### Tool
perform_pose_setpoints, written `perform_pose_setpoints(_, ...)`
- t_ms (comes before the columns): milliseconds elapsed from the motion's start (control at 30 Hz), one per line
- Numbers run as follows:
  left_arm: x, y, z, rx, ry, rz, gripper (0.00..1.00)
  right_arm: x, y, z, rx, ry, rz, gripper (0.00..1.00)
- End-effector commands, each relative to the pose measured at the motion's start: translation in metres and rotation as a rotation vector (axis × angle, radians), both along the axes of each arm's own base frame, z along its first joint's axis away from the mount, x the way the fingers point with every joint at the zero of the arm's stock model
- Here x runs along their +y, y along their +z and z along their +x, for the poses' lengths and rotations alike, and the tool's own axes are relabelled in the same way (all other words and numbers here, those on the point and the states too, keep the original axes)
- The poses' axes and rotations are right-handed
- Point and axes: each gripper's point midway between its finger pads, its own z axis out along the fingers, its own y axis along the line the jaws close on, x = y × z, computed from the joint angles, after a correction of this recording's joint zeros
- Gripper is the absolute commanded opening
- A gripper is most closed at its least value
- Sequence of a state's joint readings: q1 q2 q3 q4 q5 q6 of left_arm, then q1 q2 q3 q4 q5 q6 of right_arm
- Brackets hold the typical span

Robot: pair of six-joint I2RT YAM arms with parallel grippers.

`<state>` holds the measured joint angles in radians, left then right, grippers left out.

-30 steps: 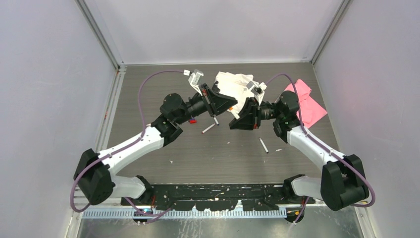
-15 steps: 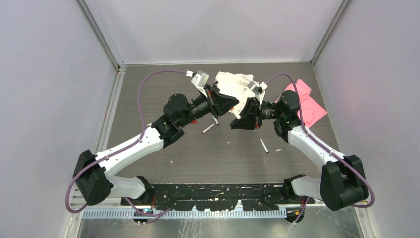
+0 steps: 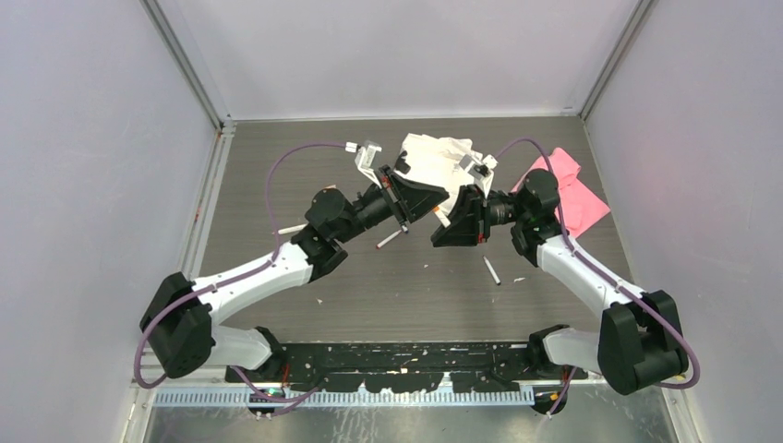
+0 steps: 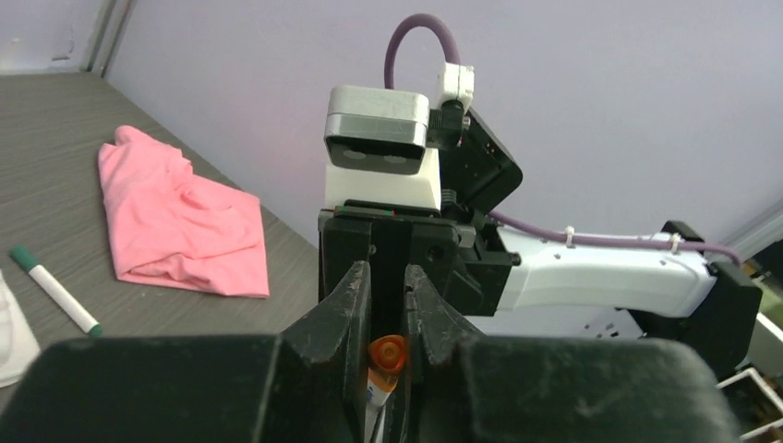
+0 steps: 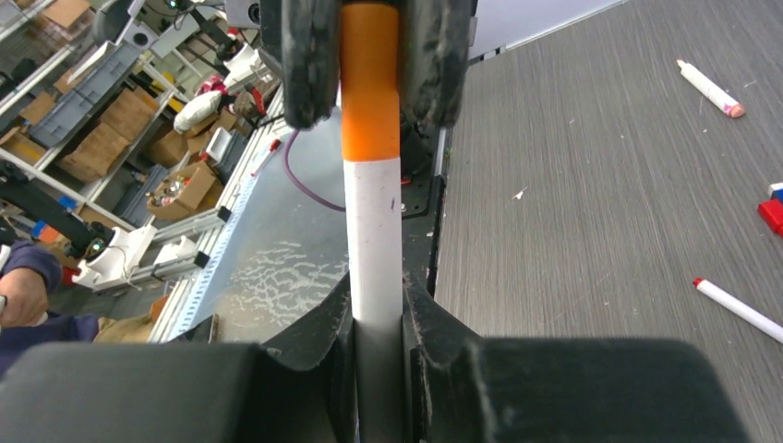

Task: Insert the pens into the pen caps
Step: Press the pen cap onto the pen.

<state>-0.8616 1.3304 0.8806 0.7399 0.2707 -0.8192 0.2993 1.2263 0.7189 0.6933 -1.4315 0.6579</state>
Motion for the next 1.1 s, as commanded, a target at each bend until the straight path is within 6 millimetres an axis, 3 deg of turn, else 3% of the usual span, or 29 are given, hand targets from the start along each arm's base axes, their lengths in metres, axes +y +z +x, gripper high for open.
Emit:
perform_pose_setpoints(0, -0.009, -0.158, -0.119, 0.262, -0.515, 0.492, 0.01, 0.005, 0.07, 0.042, -0.193, -0.277, 0.176, 0.01)
perform_pose_setpoints(100, -0.001, -0.179, -0.103, 0.284, -0.402, 0.624, 0.01, 0.004, 0.071, 0.043, -0.195, -0.289, 0.18, 0.01)
perform_pose_setpoints(167, -0.001, -0.181, -0.086, 0.313, -0.292, 0.627, 0.01, 0.004, 0.071, 0.045, -0.199, -0.296, 0.18, 0.01)
perform_pose_setpoints(267, -0.014, -0.167, -0.078, 0.37, -0.242, 0.485, 0.01, 0.004, 0.069, 0.046, -0.199, -0.3, 0.174, 0.01)
perform_pose_setpoints(333, -0.029, -0.146, -0.078, 0.388, -0.275, 0.329, 0.01, 0.003, 0.069, 0.045, -0.206, -0.295, 0.175, 0.01)
perform_pose_setpoints(400, -0.036, -0.139, -0.081, 0.421, -0.318, 0.247, 0.01, 0.004, 0.07, 0.045, -0.207, -0.293, 0.175, 0.01)
perform_pose_setpoints(633, -0.026, -0.139, -0.071, 0.374, -0.235, 0.298, 0.01, 0.004, 0.058, 0.043, -0.202, -0.265, 0.132, 0.01)
perform_pose_setpoints(867, 0.011, -0.087, -0.021, 0.298, -0.007, 0.181, 0.35, 0.007, 0.03, 0.043, -0.209, -0.237, 0.055, 0.01)
perform_pose_setpoints(1067, 0.042, -0.047, -0.004, 0.178, 0.116, 0.159, 0.69, 0.007, 0.008, 0.046, -0.205, -0.218, 0.005, 0.01)
